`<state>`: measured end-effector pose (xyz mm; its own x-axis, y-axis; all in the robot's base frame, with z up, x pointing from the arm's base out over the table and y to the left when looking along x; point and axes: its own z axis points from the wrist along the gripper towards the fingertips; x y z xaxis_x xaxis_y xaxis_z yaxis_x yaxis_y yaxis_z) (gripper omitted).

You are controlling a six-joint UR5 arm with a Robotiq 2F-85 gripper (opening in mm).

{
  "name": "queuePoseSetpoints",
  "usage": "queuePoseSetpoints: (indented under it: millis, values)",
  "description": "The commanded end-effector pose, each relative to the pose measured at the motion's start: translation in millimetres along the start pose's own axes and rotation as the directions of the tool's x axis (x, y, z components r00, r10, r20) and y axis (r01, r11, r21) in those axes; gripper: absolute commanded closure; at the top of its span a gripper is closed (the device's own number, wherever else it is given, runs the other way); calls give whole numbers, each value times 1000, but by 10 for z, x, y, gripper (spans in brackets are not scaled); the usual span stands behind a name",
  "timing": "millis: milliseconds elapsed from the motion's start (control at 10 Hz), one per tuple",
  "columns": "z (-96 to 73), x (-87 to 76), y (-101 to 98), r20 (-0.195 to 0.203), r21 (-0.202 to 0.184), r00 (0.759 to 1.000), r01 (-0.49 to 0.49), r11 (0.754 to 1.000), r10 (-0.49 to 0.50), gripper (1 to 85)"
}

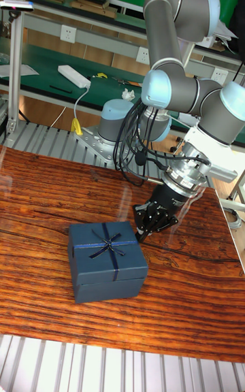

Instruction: Slide the outer casing onto the gift box

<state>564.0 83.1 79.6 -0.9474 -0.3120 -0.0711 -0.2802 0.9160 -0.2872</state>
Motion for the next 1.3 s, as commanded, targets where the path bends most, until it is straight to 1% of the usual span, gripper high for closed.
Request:
queuePoseSetpoints:
  millis: [0, 200, 300, 400, 500, 600, 700, 800, 900, 1000, 1100, 1200]
  values:
    - [4, -23, 79, 6, -32, 1000, -25, 999, 25, 847]
    - [-3, -38, 243, 1, -74, 997, -77, 994, 77, 847]
    - [-16, -42, 249, -3, -70, 997, -78, 995, 78, 847]
    - [-29, -43, 244, -6, -65, 997, -75, 995, 75, 847]
    - [-41, -53, 203, -2, -48, 998, -59, 997, 59, 847]
    - [-52, -78, 103, 6, -17, 1000, -26, 1000, 26, 847]
    - [-66, -98, 38, 10, 4, 1000, -2, 1000, 1, 847]
    - [-71, -87, 85, 5, -17, 1000, -12, 1000, 12, 847]
    - [-69, -69, 94, -1, -26, 1000, -10, 1000, 10, 847]
    - [-56, 12, 86, -21, -36, 1000, 18, 999, -19, 847]
    - [-46, 54, 78, -19, -44, 999, 37, 998, -38, 847]
    - [-52, 106, 51, -19, -45, 998, 51, 998, -52, 847]
